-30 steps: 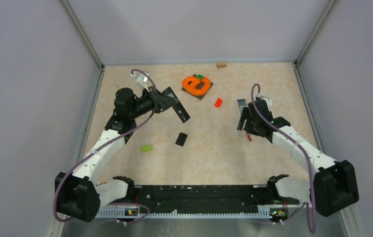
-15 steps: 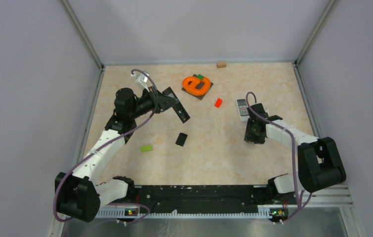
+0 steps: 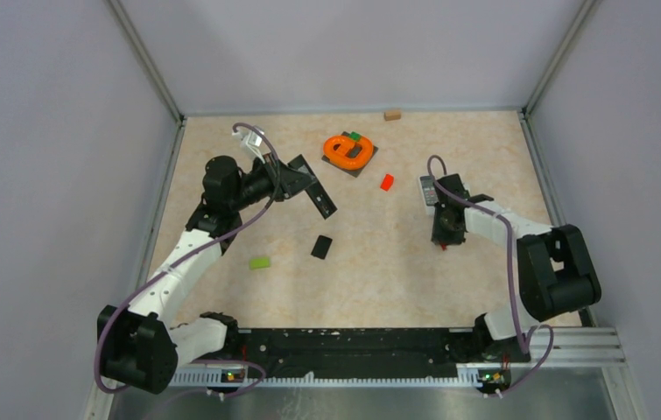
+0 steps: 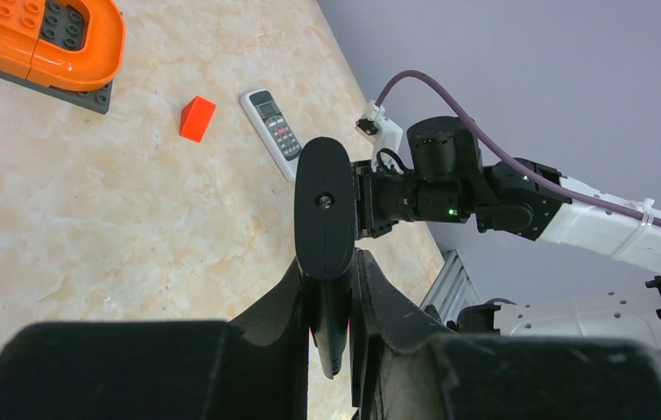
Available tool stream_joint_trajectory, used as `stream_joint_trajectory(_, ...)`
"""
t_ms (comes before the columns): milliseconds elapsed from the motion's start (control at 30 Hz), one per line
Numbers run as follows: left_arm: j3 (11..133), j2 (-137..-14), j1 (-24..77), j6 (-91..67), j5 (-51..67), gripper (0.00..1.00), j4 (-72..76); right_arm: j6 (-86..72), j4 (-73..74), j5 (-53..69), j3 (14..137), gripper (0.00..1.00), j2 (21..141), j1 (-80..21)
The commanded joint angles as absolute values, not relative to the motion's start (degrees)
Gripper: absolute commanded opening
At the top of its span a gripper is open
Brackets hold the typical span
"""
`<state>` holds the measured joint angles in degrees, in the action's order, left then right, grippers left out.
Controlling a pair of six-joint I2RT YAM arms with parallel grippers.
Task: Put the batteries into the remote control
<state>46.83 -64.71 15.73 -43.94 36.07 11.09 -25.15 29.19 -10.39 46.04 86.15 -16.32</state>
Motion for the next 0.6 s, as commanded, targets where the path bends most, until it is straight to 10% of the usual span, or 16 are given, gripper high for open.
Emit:
stream_joint_trajectory(0, 49.1, -64.1, 15.4, -43.3, 35.7, 0.00, 12.4, -23.4, 27.2, -9.6, 47.8, 0.25, 89.0, -15.5)
stream_joint_trajectory(200, 49.0, -64.0, 15.3, -43.3, 36.2, 0.00, 12.3, -23.8, 26.0, -8.1, 47.0, 0.03, 87.9, -15.5)
stream_joint_trajectory(567, 47.8, -67.4, 15.8, -49.2, 43.9, 0.00, 17.7, -22.5, 18.9, 7.0, 50.2, 0.00, 73.8, -21.1)
